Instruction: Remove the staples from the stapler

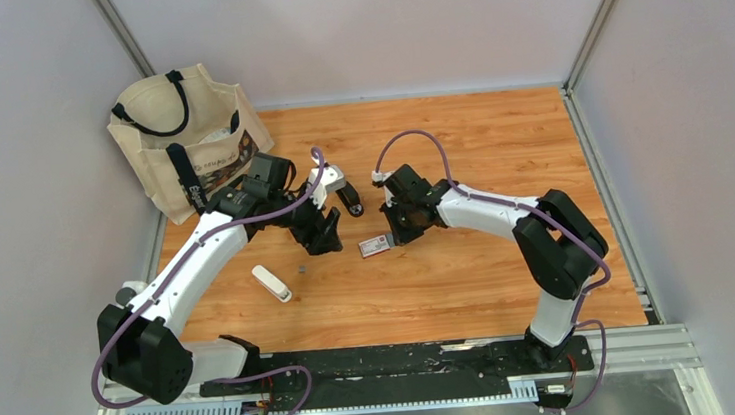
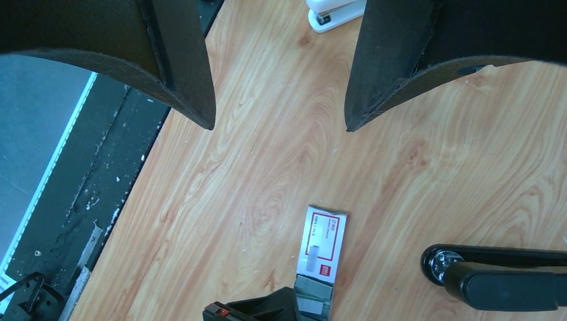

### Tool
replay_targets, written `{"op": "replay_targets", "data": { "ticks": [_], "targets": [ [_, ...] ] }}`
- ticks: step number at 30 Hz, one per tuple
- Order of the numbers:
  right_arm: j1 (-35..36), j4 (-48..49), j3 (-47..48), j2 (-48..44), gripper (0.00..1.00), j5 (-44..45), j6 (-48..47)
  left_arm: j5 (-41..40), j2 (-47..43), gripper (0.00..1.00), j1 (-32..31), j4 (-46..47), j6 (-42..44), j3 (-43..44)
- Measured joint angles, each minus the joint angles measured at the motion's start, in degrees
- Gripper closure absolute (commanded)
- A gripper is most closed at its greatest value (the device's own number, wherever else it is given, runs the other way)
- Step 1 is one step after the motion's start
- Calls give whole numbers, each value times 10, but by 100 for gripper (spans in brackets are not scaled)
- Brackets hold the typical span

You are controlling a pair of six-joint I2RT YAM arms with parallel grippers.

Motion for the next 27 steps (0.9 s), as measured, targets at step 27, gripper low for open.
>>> {"op": "replay_targets", "data": {
  "ticks": [27],
  "targets": [
    [-5, 28, -57, -32, 100, -19, 11, 7, 0, 21, 0, -11, 4, 0]
  ]
}}
